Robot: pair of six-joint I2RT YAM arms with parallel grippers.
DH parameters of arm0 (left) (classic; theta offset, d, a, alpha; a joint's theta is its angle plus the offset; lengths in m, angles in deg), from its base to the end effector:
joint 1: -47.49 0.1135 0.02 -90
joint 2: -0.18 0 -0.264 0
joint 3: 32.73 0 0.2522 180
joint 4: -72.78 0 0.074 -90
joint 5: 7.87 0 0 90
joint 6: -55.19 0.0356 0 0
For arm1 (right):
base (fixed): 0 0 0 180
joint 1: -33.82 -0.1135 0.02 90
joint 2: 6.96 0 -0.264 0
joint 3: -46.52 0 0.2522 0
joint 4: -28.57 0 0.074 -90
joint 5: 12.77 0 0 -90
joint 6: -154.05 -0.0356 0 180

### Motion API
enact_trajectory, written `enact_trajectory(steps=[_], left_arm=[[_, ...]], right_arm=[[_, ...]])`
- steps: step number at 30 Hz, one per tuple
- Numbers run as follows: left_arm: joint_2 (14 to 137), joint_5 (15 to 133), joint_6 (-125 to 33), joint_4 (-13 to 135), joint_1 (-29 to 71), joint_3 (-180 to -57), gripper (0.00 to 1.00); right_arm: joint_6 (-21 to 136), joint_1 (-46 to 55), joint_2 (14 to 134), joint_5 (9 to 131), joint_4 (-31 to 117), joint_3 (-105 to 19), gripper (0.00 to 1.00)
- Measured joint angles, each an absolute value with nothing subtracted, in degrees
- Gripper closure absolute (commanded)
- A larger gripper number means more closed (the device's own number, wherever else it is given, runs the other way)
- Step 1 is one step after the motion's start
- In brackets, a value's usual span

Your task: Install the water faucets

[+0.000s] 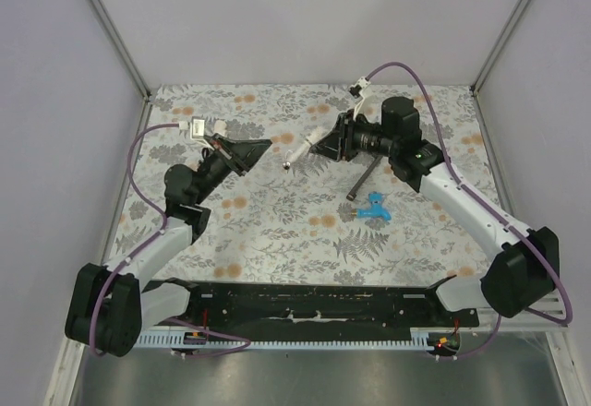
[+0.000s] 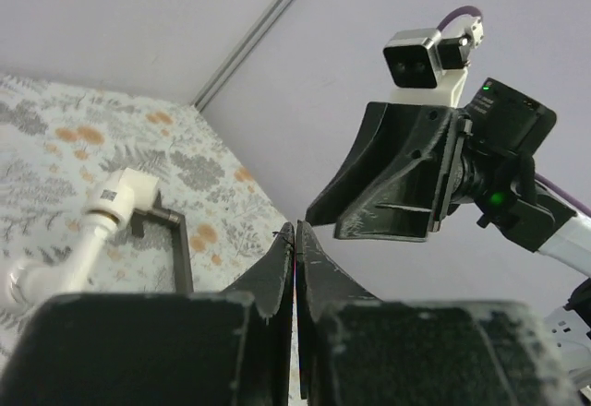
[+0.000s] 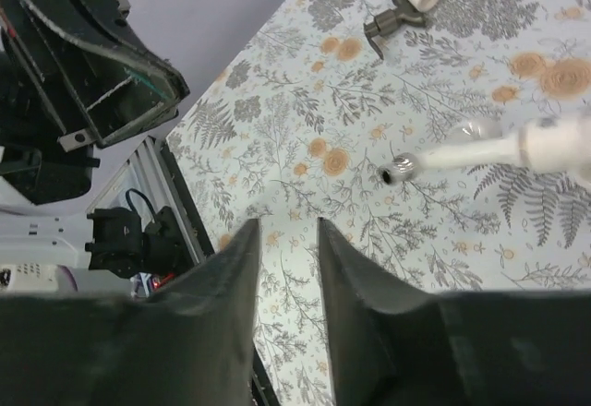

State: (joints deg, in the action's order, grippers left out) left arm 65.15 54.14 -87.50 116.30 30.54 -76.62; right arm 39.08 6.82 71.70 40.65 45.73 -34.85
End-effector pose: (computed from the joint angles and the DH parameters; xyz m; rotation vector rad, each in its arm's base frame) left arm 0.2257 -0.0863 0.3022 0.0601 1.3414 -1.3315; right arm 0.2749 0.1639 0.3587 -0.5165 1.8773 1.2008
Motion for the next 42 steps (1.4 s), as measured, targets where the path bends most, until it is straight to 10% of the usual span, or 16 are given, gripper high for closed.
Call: enact_trajectory(steps=[7,11,31,42], left_arm=[[62.9,55.6,-81.8,87.6,30.5,-82.2,0.79],[62.4,58.2,-75.0,72.8,30.5,-86.3,0.18],[83.9,71.1,-65.9,34.9,32.6,-107.2,0.09],[89.2,71.0,-63.6,31.1,33.1,-107.8,0.11]], right_arm=[[47.0,6.8,72.9,49.3,50.3,-30.3,0.26],[50.8,6.8,75.3,58.1,54.4,-29.5,0.16],[52.7,8.2,114.6,79.8,55.8,-57.8,0.22],[52.7,8.2,122.3,80.8,56.2,-64.4,0.43]])
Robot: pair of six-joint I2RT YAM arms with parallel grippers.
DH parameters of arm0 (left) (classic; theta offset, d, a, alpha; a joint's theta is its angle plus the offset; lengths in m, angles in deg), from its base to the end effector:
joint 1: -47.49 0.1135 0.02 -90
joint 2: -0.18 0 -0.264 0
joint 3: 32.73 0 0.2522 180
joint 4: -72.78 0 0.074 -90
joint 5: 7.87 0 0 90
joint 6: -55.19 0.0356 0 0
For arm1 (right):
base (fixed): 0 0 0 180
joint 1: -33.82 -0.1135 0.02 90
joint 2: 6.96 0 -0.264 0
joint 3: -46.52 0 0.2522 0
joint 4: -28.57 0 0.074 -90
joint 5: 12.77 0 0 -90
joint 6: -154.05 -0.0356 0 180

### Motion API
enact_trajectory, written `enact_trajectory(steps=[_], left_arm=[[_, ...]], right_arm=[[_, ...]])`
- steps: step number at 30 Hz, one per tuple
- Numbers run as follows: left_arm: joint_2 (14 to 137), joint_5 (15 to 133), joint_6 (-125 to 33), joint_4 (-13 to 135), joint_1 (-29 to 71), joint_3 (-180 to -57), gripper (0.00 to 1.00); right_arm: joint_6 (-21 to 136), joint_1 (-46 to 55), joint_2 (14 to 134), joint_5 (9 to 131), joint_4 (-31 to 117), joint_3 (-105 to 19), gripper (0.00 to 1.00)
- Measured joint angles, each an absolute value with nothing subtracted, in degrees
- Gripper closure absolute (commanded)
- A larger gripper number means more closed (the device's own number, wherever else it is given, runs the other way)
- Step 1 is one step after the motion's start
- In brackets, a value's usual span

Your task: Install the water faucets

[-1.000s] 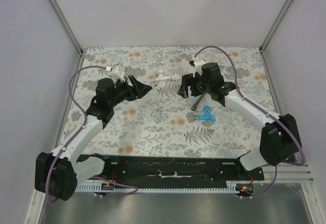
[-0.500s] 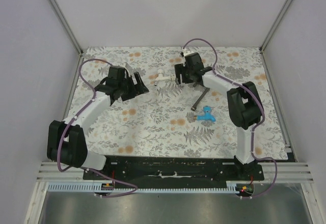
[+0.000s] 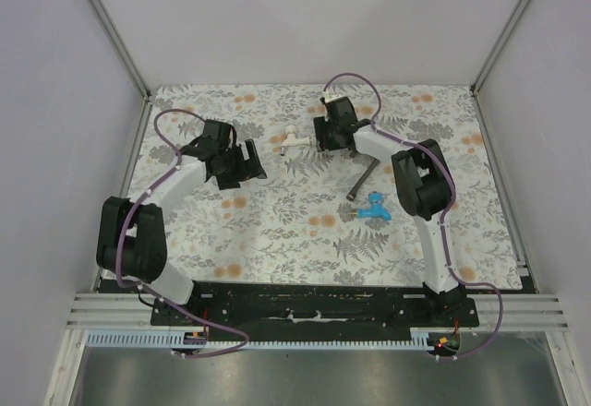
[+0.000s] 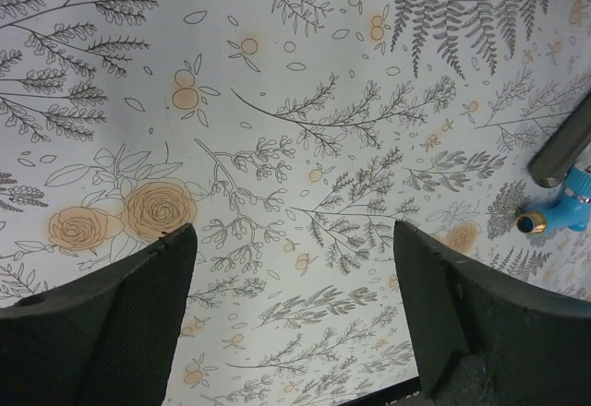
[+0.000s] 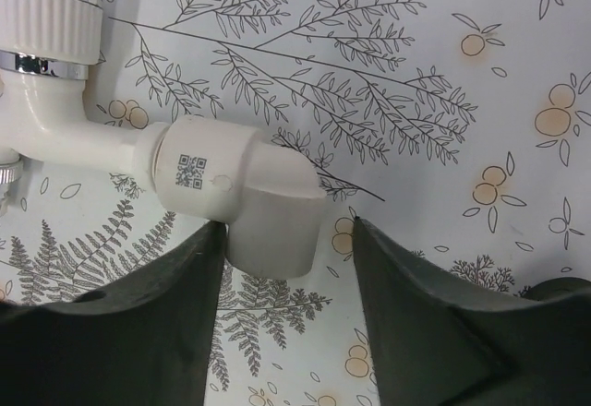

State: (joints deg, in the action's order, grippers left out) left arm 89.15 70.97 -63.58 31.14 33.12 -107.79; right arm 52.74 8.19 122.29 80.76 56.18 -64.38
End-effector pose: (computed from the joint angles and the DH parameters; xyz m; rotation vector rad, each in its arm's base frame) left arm 0.3099 -0.0865 0.2270 -0.2479 2.5912 -0.5329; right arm 0.4541 0.2154 0.1598 -0.2676 2.3687 0.2357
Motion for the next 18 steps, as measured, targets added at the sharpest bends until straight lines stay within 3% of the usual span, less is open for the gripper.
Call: enact_trajectory(steps=[3,8,18], left_arm=[[91.2,70.1,-63.4,30.8,33.1,-108.2,0.11],[93.5,68.2,-63.4,30.9,33.1,-109.0,0.12],[93.9,61.2,-67.7,39.6,33.1,-107.2,0.13]], right_arm=[[53.1,8.2,122.6,80.7,56.2,-64.6,0.61],[54.2,8.2,122.4,79.6,54.8,-63.7,0.99],[51.2,8.2,111.0,71.9,46.8,-44.3,1.00]])
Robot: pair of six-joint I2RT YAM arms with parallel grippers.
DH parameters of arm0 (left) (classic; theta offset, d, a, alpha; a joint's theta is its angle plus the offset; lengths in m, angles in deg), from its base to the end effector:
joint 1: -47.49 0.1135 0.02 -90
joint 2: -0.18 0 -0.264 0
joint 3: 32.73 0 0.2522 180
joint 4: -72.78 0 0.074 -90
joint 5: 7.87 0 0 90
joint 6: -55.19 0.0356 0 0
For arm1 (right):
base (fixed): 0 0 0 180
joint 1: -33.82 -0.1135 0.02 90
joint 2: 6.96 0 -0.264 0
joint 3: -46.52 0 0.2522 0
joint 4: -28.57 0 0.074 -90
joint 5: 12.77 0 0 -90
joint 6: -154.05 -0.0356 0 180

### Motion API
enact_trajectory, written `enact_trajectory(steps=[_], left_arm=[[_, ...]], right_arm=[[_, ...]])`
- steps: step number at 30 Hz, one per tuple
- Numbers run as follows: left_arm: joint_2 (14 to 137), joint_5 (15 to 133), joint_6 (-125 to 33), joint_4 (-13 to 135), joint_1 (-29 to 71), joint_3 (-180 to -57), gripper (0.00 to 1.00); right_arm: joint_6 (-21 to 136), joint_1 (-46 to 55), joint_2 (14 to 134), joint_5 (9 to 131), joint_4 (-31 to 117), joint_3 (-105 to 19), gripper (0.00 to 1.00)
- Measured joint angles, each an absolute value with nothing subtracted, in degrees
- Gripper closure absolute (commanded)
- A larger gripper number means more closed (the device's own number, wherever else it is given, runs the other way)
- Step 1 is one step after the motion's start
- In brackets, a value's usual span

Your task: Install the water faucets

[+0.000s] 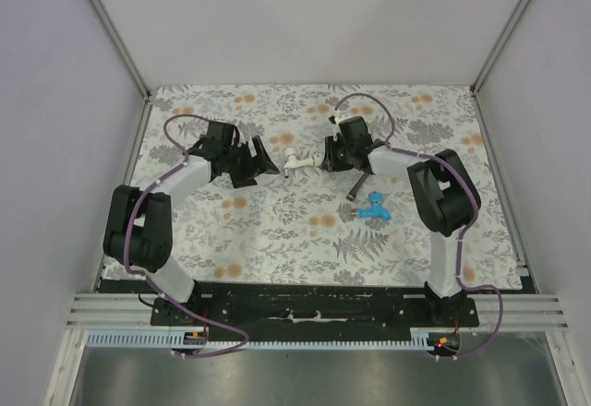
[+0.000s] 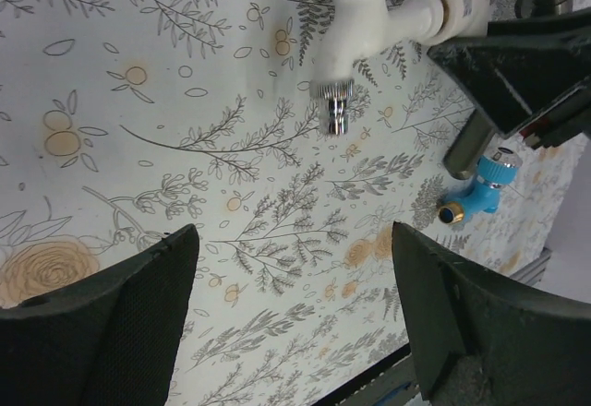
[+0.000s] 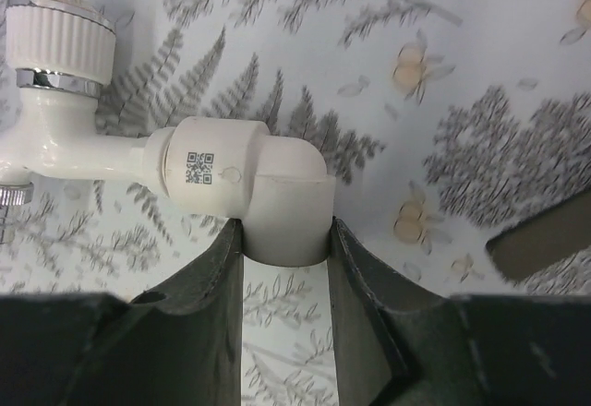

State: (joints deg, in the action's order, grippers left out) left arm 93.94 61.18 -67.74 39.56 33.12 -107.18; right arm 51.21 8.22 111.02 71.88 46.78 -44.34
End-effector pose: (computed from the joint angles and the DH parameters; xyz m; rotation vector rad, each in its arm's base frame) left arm 0.3268 -0.0969 0.2084 -0.2559 2.5675 -0.7865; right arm 0.4001 0.1954 0.1538 -0.3125 2.3800 0.4305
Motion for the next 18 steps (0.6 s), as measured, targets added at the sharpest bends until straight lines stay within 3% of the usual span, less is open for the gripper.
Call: enact_trajectory(steps=[7,13,15,18], left_arm=[[97.6,53.8,-76.3,50.2,33.1,-102.2,0.14],[100.7,50.5,-83.1,57.6,32.0,-100.5,0.16],[102.1,50.2,-85.1,60.4,31.6,-100.5,0.20],[104.2,49.9,-87.8,64.3,31.4,-100.3,0.41]], right_arm=[[46.3,7.4,103.6,66.7,39.6,-31.9,1.00],[45.3,5.8,102.0,65.7,35.2,-28.8,1.00],[45.1,5.4,101.8,65.4,34.4,-28.1,1.00],[45.0,4.8,101.6,65.4,33.4,-27.5,1.00]])
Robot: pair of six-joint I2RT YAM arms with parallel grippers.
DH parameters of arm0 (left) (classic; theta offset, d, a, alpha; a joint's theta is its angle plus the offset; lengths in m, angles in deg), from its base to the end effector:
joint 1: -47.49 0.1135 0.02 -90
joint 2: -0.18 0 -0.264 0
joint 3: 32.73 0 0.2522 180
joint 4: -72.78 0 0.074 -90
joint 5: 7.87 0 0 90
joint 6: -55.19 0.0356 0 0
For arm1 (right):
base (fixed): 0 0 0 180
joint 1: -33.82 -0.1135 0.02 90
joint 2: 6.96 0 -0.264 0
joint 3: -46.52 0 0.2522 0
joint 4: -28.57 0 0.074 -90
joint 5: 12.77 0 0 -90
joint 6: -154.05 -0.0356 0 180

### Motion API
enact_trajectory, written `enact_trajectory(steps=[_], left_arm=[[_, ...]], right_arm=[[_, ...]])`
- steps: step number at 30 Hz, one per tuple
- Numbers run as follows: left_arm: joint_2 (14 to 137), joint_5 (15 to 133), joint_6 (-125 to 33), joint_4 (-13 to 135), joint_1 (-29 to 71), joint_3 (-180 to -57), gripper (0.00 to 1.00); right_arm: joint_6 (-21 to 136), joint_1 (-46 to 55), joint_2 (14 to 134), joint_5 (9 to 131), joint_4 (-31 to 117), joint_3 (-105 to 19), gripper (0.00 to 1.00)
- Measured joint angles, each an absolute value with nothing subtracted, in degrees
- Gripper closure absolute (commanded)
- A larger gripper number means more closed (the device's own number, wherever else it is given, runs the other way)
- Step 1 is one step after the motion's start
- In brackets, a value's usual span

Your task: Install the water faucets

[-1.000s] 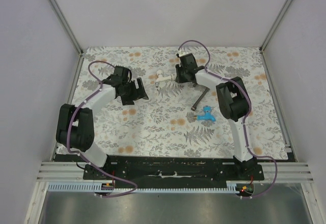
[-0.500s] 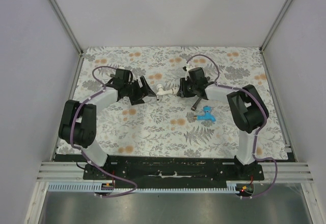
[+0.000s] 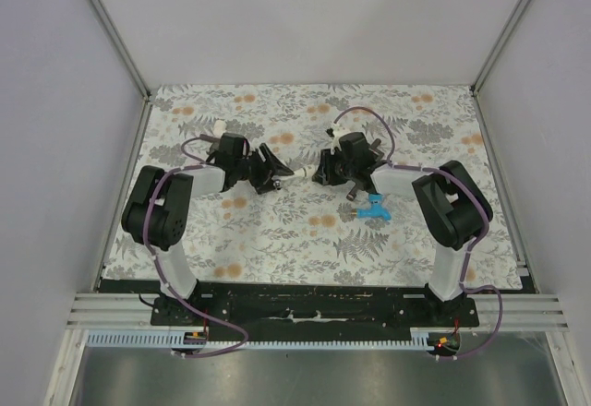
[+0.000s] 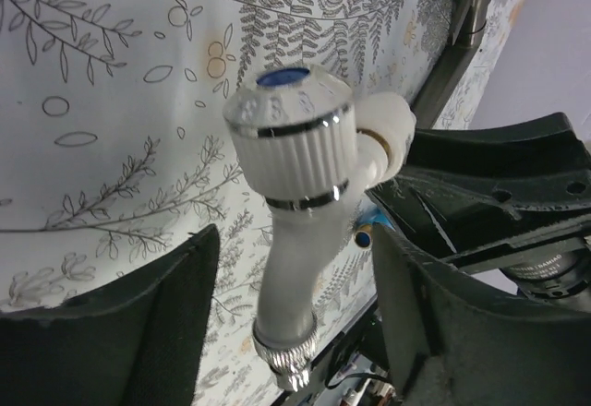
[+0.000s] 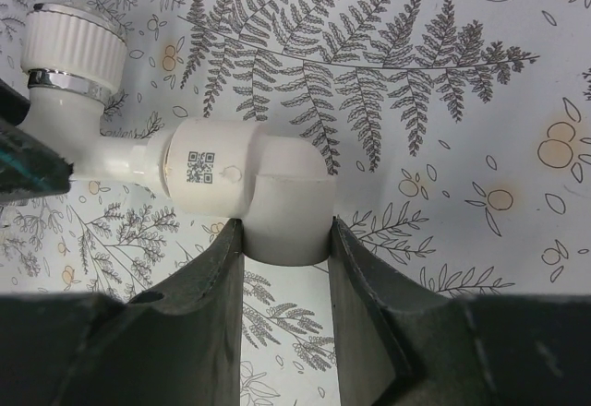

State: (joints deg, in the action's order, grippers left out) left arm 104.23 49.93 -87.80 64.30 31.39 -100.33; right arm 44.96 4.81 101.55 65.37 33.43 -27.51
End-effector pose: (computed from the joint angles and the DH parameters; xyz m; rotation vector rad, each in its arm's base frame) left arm 0.3413 -0.1182 0.1462 -0.5147 2.5039 -1.2006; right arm 0.3427 0.1984 0.1521 -0.3153 2.3095 0.6699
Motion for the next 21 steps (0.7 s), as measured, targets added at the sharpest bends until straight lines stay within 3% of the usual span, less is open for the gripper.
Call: enact_trajectory(steps=[2,5,8,13,18,21], left_arm=[[105.5,49.7,-89.5,66.7,31.3,-99.9,0.53],[106.3,48.3,-91.5,70.7,31.3,-98.7,0.80],[105.9,46.8,-92.5,74.4,31.2,-97.5,0.98],[102.2,46.3,-89.7,75.1,31.2,-95.8,0.98],[92.9,51.3,-77.0,68.3,29.2,-95.2,0.98],[85.7,58.1,-66.6,63.1,25.0,-95.3,0.98]], right_arm=[[44.9,4.7,101.3,65.2,32.8,-27.0,1.00],[44.8,4.6,100.6,65.3,33.0,-26.5,1.00],[43.8,4.8,100.3,64.8,34.5,-26.5,1.00],[43.0,4.8,99.3,62.9,41.5,-29.2,1.00],[42.8,4.8,99.0,58.9,53.2,-36.4,1.00],[43.1,4.8,98.8,55.8,60.8,-40.1,0.89]])
